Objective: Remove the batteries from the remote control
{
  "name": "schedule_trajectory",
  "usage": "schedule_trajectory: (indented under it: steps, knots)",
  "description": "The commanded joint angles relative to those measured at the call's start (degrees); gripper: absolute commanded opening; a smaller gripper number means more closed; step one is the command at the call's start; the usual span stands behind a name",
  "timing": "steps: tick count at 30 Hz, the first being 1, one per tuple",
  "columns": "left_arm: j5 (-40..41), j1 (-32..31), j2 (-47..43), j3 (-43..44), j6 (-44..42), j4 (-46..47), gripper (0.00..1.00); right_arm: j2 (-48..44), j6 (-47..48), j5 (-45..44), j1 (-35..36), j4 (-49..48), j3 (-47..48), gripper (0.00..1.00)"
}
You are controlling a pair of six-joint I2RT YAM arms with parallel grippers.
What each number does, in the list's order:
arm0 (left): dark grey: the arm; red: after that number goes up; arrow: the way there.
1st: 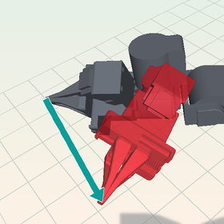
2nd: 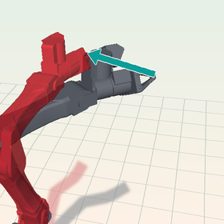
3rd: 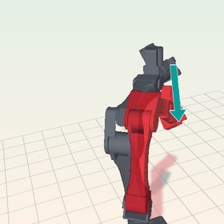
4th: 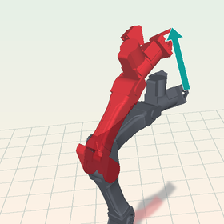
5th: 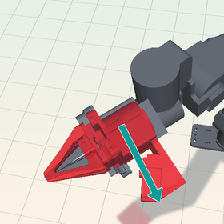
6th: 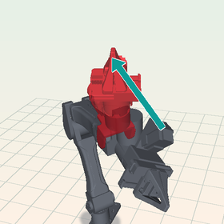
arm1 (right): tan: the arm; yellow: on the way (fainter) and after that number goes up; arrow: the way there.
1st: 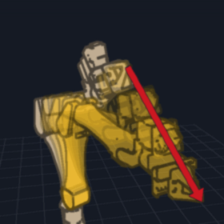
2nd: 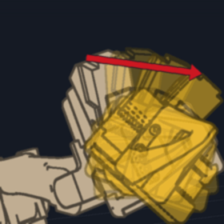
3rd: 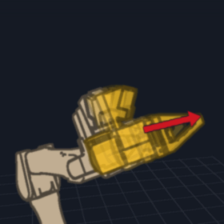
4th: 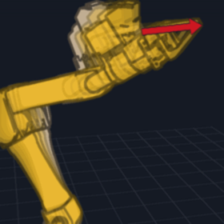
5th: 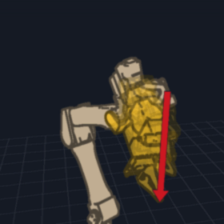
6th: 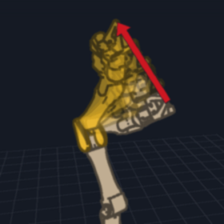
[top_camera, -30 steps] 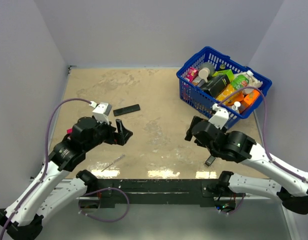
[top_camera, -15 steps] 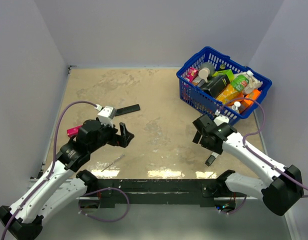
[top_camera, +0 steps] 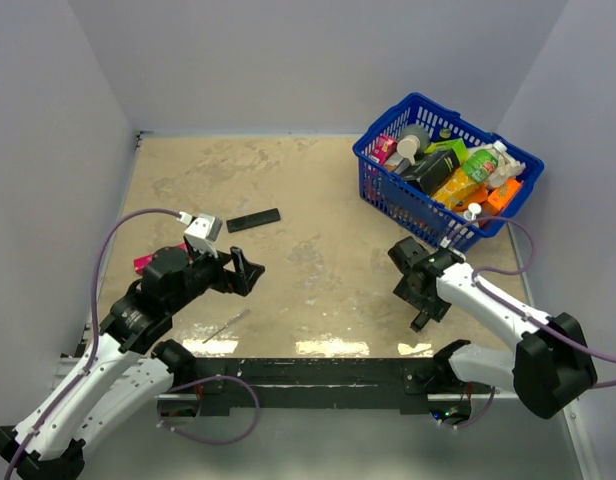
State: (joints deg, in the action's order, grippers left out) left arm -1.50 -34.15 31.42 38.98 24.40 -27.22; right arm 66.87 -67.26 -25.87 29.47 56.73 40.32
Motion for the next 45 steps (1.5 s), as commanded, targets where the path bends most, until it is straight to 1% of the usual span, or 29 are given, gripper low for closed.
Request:
schedule_trajectory:
  steps: [1, 2, 6, 9, 11, 13, 15, 17, 18, 20, 22, 23, 25, 26, 28, 29, 30, 32, 33, 38, 39, 40, 42, 43, 44, 45]
  knots:
    - [1.32, -0.21, 1.62, -0.13, -0.76, 1.82, 1.0, 2.03, -6.99, -0.23, -0.82, -2.5, -1.2, 0.78]
    - [1.32, -0.21, 1.8, -0.05, -0.76, 1.82, 1.0, 2.56, -7.87, -1.28, -0.82, -2.33, -1.03, 0.8]
    - [1.32, -0.13, 1.89, -0.05, -0.67, 1.82, 1.0, 5.72, -11.57, -4.27, -1.26, -1.54, -0.33, 0.82]
    - [1.41, -0.21, 1.54, -0.05, -0.59, 1.65, 1.0, 8.88, -13.5, -5.42, -1.79, -1.1, 0.2, 0.82]
    - [1.32, -0.13, 1.37, -0.05, -0.67, 1.73, 1.0, 9.94, -13.95, -6.21, -1.88, -1.36, 0.64, 0.8]
    - [1.41, -0.21, 1.45, -0.05, -0.5, 1.56, 1.0, 10.65, -14.03, -7.27, -1.96, -0.92, 0.99, 0.8]
    - [2.9, -0.21, 1.36, 0.04, -0.41, 1.3, 1.0, 10.56, -13.95, -7.09, -1.96, -1.96, 0.82, 0.79]
    - [2.99, -0.21, 1.1, 0.04, -0.41, 1.38, 1.0, 10.3, -12.46, -6.65, -1.96, -3.2, 0.56, 0.74]
    - [3.08, -0.21, 1.1, 0.04, -0.41, 1.3, 1.0, 9.77, -11.32, -5.96, -1.88, -5.73, 0.21, 0.72]
    - [3.17, -0.21, 0.93, 0.04, -0.41, 1.3, 1.0, 9.51, -8.51, -5.34, -1.96, -7.68, -0.41, 0.62]
    - [3.43, -0.21, 0.84, 0.04, -0.41, 1.3, 1.0, 8.63, -6.23, -4.81, -1.96, -9.61, -0.5, 0.54]
    - [3.43, -0.21, 0.75, 0.04, -0.41, 1.21, 1.0, 8.28, -4.82, -4.46, -1.96, -10.58, -0.76, 0.48]
    - [3.43, -0.21, 0.75, -0.05, -0.58, 1.38, 1.0, 6.71, -0.18, -2.88, -1.88, -13.92, -1.03, 0.45]
    - [3.43, -0.21, 0.75, -0.05, -0.58, 1.38, 1.0, 6.08, 0.98, -2.44, -1.88, -14.62, -1.03, 0.4]
    - [3.78, -0.21, 0.84, -0.05, -0.67, 1.47, 1.0, 3.55, 4.57, -0.95, -1.88, -17.69, -1.38, 0.37]
    - [3.96, -0.21, 1.01, -0.05, -0.59, 1.38, 0.99, 2.4, 5.99, 1.32, -1.88, -19.19, -2.08, 0.33]
    - [4.13, -0.21, 1.1, 0.04, -0.5, 1.3, 0.99, 1.34, 7.83, 3.0, -1.79, -23.2, -2.52, 0.3]
    - [4.75, -0.13, 1.54, 0.04, -0.32, 1.03, 0.99, -1.37, 12.41, 7.12, -1.79, -26.83, -4.09, 0.26]
    - [4.92, -0.21, 1.63, 0.04, -0.15, 0.94, 0.99, -2.18, 13.81, 8.54, -1.79, -30.5, -4.8, 0.24]
    - [5.54, -0.21, 2.33, 0.3, -0.06, 0.68, 0.98, -3.76, 20.41, 17.06, -1.7, -35.8, -6.83, 0.19]
    - [5.45, -0.21, 2.24, 0.39, 0.03, 0.59, 0.98, -4.03, 21.81, 22.39, -1.7, -38.33, -7.0, 0.19]
    - [4.93, -0.21, 1.98, 0.48, 0.03, 0.42, 0.98, -4.29, 24.78, 25.31, -1.61, -39.75, -7.18, 0.19]
    - [3.96, -0.21, 1.54, 0.57, -0.14, 0.77, 0.98, -5.78, 26.83, 31.19, -0.91, -44.04, -7.79, 0.19]
    - [2.3, -0.21, 1.54, 0.66, -0.41, 1.12, 0.98, -6.74, 27.79, 36.1, -0.56, -45.47, -8.23, 0.18]
    - [1.77, -0.13, 1.71, 1.44, -0.67, 1.03, 0.98, -7.62, 27.98, 38.59, -0.21, -46.78, -8.5, 0.18]
    - [-0.68, -0.21, 2.06, 1.97, -1.37, 0.86, 0.97, -9.98, 27.8, 40.35, 0.4, -49.15, -8.67, 0.17]
